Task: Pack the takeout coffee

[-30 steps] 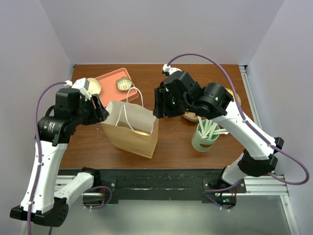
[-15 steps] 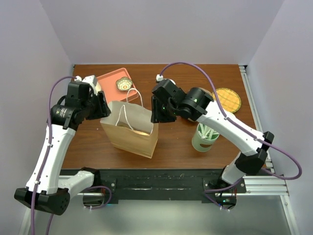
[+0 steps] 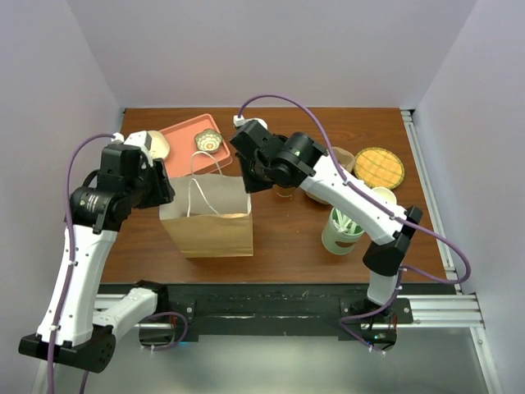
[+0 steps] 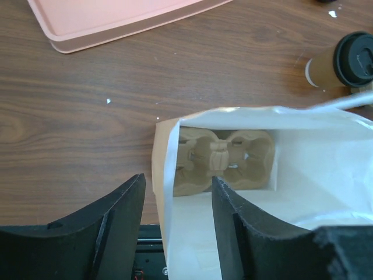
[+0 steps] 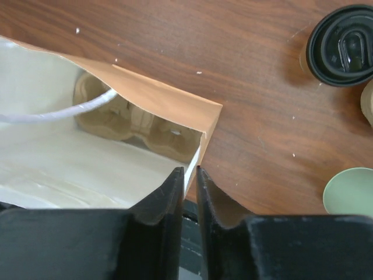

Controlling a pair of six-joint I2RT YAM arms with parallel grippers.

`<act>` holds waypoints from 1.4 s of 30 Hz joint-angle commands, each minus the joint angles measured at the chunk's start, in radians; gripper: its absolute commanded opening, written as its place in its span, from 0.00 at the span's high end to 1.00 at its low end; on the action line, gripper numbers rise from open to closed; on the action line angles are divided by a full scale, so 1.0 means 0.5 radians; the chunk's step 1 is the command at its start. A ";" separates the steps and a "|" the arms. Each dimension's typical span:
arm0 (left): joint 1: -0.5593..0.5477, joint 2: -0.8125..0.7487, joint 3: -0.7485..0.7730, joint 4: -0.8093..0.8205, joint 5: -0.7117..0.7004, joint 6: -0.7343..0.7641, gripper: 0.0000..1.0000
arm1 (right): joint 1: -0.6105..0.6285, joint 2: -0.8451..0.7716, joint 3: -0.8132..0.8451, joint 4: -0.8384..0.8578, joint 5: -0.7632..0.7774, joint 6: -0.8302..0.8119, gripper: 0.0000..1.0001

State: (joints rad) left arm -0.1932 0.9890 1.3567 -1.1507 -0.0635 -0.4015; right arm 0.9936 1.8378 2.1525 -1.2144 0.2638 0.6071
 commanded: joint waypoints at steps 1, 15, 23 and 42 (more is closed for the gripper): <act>-0.012 0.090 0.088 -0.046 -0.140 -0.025 0.46 | 0.004 -0.021 0.122 -0.105 0.092 -0.076 0.71; -0.012 0.160 0.210 -0.042 -0.051 -0.047 1.00 | 0.004 0.003 0.112 -0.139 0.080 -0.107 1.00; -0.012 0.360 0.809 -0.331 0.038 -0.127 1.00 | -0.002 0.068 0.558 -0.397 -0.107 -0.006 1.00; -0.012 0.139 0.235 -0.098 0.069 -0.151 0.44 | -0.030 -0.233 0.110 -0.072 0.034 -0.039 0.47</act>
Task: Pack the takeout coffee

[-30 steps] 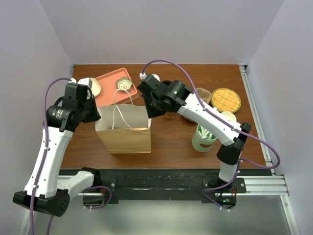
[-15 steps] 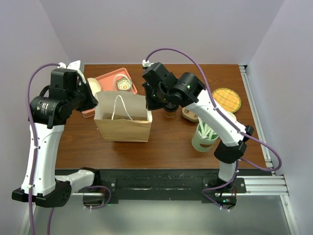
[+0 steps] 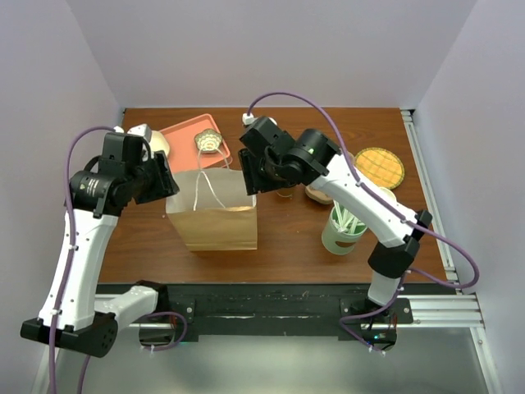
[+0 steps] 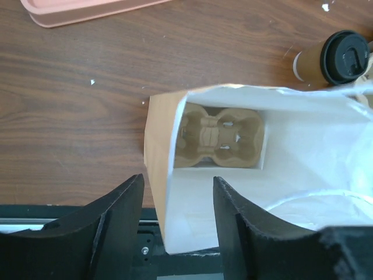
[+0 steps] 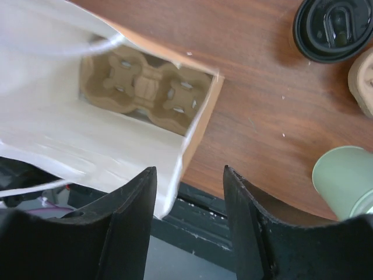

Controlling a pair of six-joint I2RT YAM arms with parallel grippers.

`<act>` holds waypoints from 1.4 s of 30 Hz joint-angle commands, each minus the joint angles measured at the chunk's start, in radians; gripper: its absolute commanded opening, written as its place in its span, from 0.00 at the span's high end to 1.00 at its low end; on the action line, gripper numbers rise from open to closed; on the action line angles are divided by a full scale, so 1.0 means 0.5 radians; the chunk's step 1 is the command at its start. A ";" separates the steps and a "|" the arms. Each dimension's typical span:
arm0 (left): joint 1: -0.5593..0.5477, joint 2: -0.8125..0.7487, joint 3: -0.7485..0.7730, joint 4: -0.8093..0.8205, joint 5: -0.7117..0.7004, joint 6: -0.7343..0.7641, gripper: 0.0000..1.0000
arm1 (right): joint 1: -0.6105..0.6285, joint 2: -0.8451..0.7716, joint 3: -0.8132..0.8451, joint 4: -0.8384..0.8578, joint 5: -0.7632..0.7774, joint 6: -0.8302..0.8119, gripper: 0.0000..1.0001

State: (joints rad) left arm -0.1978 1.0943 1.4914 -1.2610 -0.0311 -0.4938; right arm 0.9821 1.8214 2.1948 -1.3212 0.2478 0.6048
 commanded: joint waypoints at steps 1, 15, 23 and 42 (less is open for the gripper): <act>-0.003 -0.075 -0.056 0.129 0.022 0.040 0.44 | -0.007 -0.210 0.025 0.154 0.063 -0.053 0.46; -0.003 0.054 -0.176 0.389 0.022 0.193 0.79 | -0.007 -0.298 -0.014 0.476 0.002 -0.500 0.42; -0.003 -0.243 -0.436 0.733 0.406 0.141 1.00 | -0.004 -0.495 -0.422 1.203 -1.075 -0.814 0.38; -0.003 -0.492 -0.679 0.902 0.492 -0.153 1.00 | 0.223 -0.324 -0.457 1.207 -0.910 -0.915 0.37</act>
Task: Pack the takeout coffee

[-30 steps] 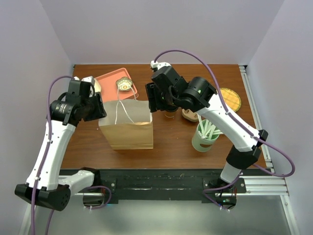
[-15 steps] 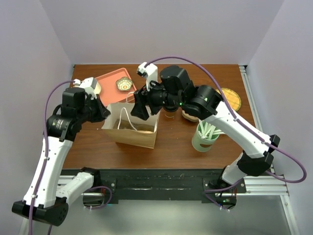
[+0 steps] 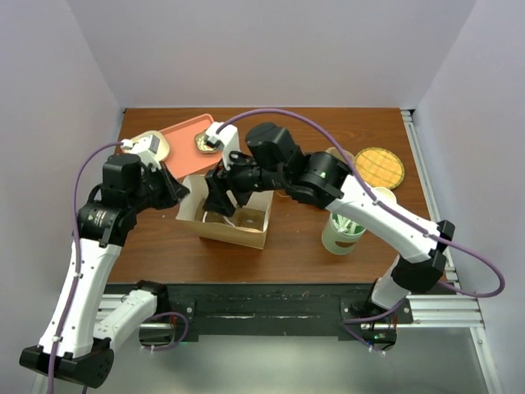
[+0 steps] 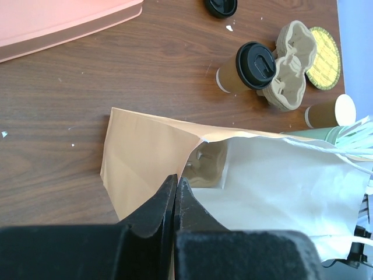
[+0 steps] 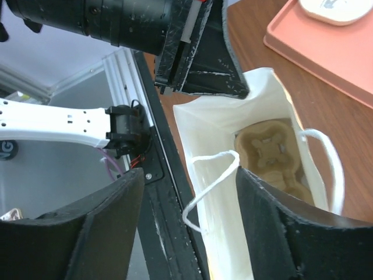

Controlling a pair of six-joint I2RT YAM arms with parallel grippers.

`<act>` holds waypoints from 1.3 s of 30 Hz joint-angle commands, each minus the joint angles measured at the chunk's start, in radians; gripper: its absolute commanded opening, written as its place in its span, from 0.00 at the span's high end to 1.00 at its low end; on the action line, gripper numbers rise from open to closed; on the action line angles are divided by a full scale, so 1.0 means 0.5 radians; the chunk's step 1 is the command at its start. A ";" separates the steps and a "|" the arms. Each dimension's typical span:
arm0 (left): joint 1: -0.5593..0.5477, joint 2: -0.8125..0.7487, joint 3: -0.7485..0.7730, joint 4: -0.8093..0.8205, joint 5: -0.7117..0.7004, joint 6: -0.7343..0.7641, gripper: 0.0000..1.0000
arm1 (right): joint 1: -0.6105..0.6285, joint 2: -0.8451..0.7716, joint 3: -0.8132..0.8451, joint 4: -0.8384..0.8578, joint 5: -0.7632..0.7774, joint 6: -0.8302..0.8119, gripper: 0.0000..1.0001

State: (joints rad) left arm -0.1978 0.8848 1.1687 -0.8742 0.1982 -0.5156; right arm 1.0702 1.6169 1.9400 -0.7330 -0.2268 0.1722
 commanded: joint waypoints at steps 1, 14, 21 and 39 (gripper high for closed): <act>-0.003 -0.097 -0.039 0.138 0.033 -0.125 1.00 | 0.053 0.095 0.065 0.000 0.052 -0.083 0.48; -0.003 -0.012 0.163 -0.399 -0.145 0.022 0.52 | 0.302 -0.270 -0.532 0.199 0.018 -0.326 0.99; -0.003 -0.107 0.108 -0.522 -0.025 0.022 0.51 | 0.311 -0.359 -0.652 0.193 0.076 -0.332 0.98; -0.003 -0.279 0.096 -0.881 0.263 -0.123 0.46 | 0.388 -0.519 -1.033 0.380 0.165 -0.228 1.00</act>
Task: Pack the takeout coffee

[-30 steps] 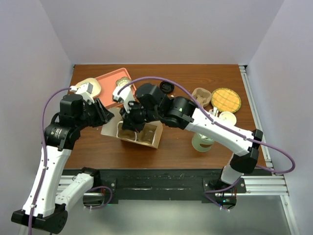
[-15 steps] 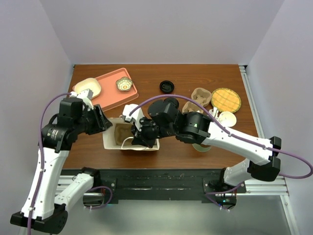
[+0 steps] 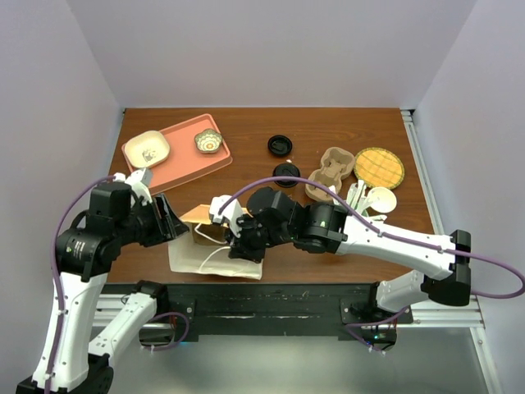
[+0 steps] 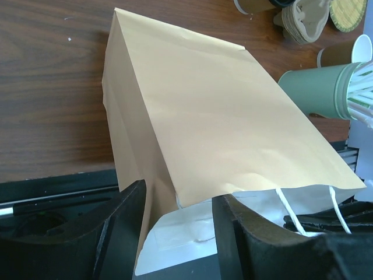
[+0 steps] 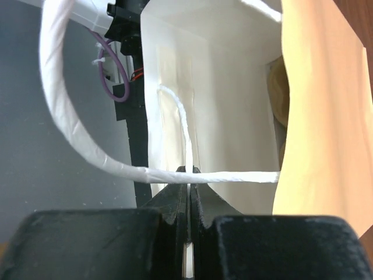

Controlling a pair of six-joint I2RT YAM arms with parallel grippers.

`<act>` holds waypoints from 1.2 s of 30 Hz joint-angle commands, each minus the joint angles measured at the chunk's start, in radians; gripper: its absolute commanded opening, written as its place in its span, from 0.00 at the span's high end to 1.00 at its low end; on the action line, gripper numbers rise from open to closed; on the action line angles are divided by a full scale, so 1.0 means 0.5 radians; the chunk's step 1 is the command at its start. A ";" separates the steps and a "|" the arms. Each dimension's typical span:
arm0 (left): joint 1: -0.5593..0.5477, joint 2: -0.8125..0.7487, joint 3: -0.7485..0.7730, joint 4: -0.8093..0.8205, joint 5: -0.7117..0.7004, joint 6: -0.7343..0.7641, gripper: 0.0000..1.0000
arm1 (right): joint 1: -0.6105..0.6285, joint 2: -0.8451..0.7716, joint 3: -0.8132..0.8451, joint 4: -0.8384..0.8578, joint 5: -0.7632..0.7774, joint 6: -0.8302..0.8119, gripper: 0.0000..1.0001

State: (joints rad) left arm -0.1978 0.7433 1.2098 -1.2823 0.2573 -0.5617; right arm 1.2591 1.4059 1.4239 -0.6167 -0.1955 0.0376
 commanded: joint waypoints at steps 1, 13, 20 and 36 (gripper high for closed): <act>-0.006 0.017 0.044 -0.068 0.139 -0.009 0.46 | 0.013 -0.103 0.005 0.156 0.124 0.054 1.00; -0.003 0.339 0.483 -0.068 -0.156 0.163 0.43 | 0.007 -0.051 0.137 0.181 0.489 0.158 1.00; -0.003 0.244 0.314 -0.068 -0.146 0.099 0.43 | 0.007 -0.035 0.159 0.187 0.517 0.173 1.00; -0.003 0.152 0.047 0.322 -0.073 0.185 0.78 | 0.004 -0.032 0.174 0.160 0.474 0.167 1.00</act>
State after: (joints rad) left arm -0.1978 0.8543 1.2812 -1.2102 0.1467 -0.4717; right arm 1.2621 1.4021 1.4715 -0.5606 0.0345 0.1123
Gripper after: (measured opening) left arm 0.237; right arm 0.015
